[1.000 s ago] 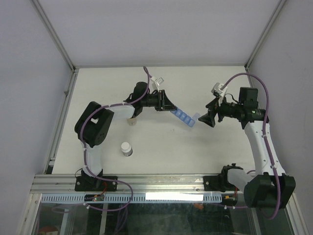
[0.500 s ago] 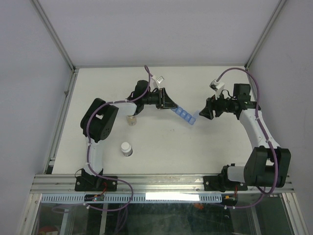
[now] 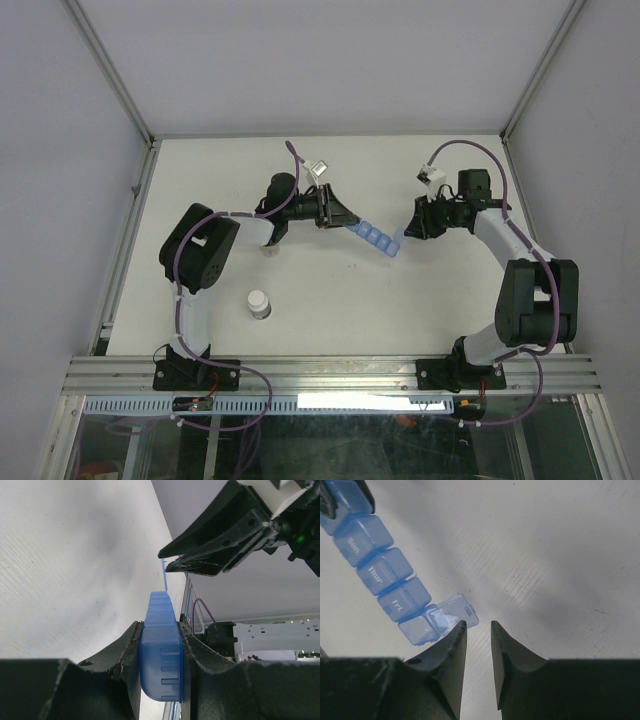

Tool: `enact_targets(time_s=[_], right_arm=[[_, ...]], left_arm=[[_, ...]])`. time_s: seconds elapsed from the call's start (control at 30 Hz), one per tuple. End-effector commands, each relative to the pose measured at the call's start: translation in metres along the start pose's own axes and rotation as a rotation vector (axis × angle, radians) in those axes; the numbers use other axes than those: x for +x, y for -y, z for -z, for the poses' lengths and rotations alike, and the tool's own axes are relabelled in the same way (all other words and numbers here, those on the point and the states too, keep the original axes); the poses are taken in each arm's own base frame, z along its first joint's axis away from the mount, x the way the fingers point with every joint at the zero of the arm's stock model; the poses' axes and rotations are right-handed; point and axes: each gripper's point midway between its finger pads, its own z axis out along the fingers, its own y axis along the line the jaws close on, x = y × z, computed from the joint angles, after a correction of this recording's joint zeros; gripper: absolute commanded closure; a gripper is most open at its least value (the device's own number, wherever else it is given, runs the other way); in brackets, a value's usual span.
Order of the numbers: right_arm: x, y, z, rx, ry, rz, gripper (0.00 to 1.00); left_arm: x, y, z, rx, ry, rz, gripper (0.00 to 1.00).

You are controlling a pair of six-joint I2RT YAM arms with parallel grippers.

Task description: Sort the pills into containers

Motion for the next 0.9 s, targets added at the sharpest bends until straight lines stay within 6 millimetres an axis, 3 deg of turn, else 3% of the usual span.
enact_targets(time_s=[0.0,0.17,0.33,0.5,0.87], right_arm=[[-0.022,0.011,-0.002,0.058,0.041,0.022,0.72],[-0.019,0.005,-0.004,0.030,0.030,0.020,0.73],[-0.033,-0.003,0.022,0.022,0.107,0.060,0.65],[-0.036,0.003,0.049,0.064,0.174,0.072,0.58],[-0.032,-0.010,0.056,-0.010,0.190,0.076,0.53]], left_arm=[[-0.008,0.058,0.007,0.119,0.029,-0.117,1.00],[-0.004,0.060,0.009,0.111,0.046,-0.116,1.00],[-0.012,0.055,0.014,0.042,0.136,-0.113,1.00],[-0.020,0.055,0.018,-0.069,0.289,-0.107,1.00],[0.008,0.032,0.003,-0.191,0.445,-0.019,1.00]])
